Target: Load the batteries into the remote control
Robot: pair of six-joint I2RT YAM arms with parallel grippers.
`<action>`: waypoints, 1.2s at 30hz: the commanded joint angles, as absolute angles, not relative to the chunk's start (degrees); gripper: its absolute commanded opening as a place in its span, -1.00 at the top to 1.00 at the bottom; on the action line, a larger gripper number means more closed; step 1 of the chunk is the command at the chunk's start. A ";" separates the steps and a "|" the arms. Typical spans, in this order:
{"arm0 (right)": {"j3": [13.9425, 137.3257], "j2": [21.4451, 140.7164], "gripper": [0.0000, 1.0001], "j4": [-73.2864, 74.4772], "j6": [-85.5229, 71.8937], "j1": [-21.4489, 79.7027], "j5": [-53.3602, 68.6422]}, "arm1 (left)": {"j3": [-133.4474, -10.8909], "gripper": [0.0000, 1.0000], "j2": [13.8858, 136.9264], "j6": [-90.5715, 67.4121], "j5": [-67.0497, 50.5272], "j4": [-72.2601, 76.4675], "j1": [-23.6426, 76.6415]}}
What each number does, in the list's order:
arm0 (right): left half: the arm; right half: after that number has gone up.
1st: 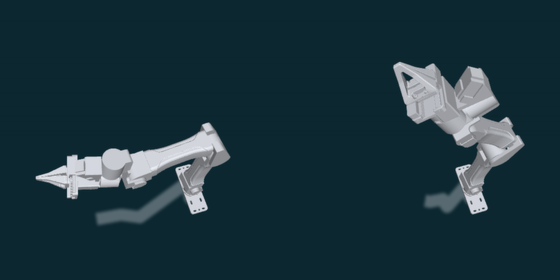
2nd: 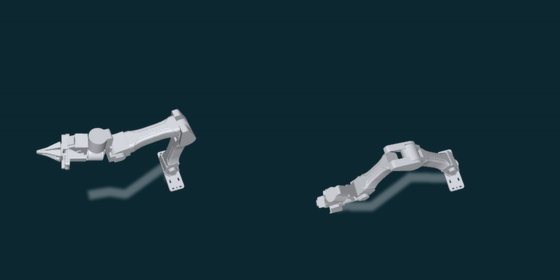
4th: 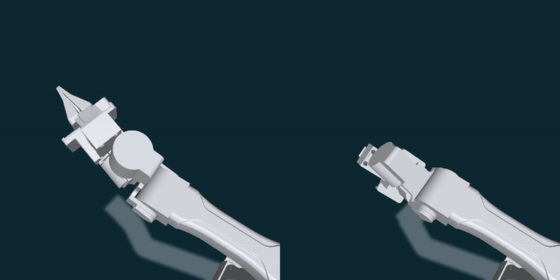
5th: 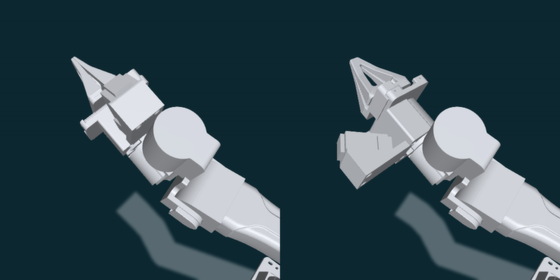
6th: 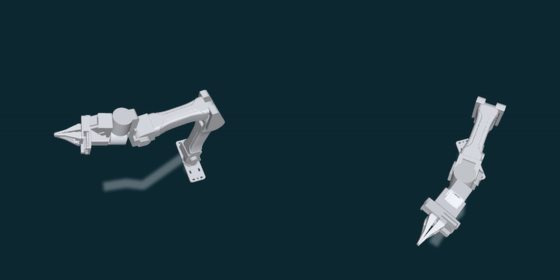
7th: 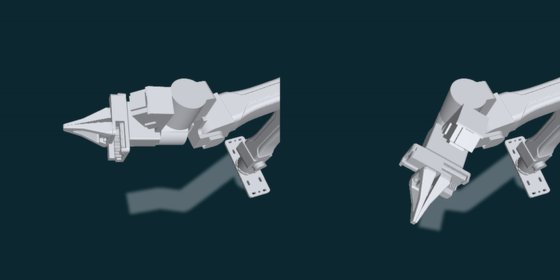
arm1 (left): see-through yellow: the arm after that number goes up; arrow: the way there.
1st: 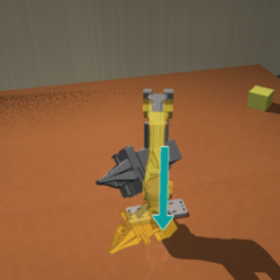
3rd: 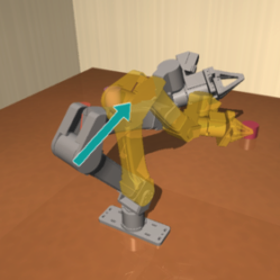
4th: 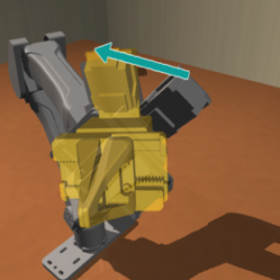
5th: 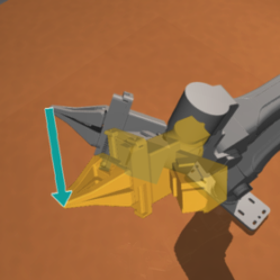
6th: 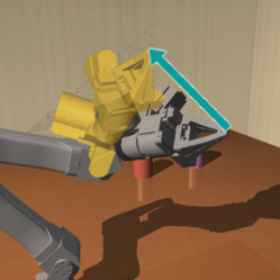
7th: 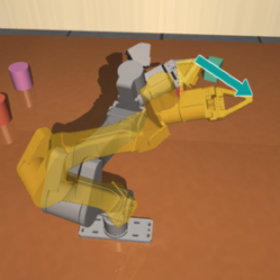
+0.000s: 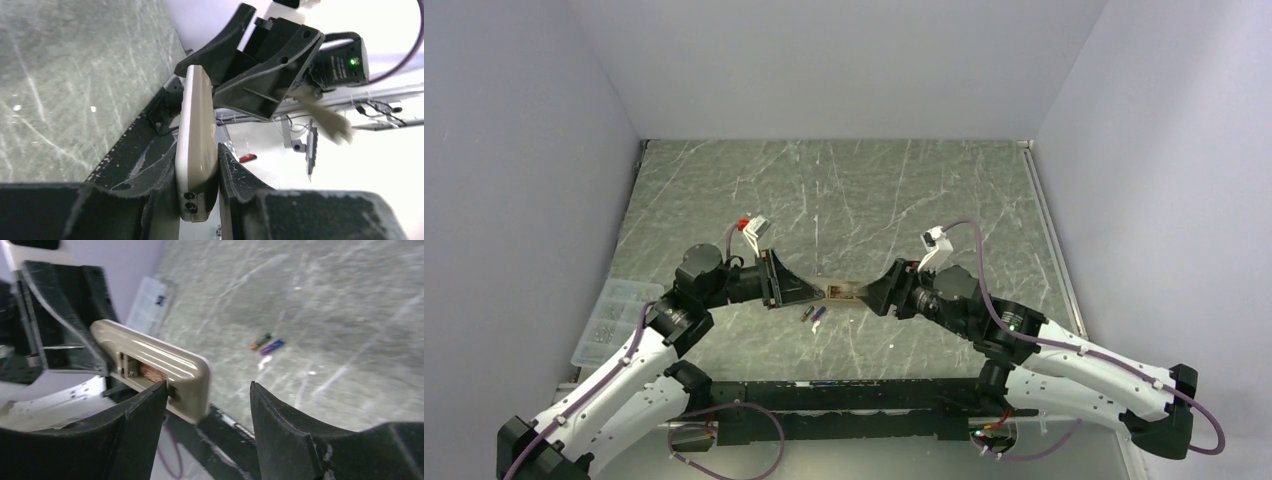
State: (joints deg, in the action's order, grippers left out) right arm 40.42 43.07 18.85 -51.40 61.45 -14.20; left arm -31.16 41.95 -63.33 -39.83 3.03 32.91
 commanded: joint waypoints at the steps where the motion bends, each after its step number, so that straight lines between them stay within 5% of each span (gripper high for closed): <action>1: 39.12 42.41 -0.29 8.34 -52.58 62.40 -7.16 | -33.28 1.00 40.37 -65.60 -45.22 11.99 33.93; 36: 42.81 38.10 -0.31 29.05 -51.09 62.39 -8.29 | -41.92 1.00 41.68 -47.32 -33.53 -20.05 33.91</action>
State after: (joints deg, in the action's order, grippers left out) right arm 40.07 39.20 23.53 -52.03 62.13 -8.86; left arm -39.05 41.25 -51.13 -35.59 -16.08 33.74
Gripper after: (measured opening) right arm 0.654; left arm 0.307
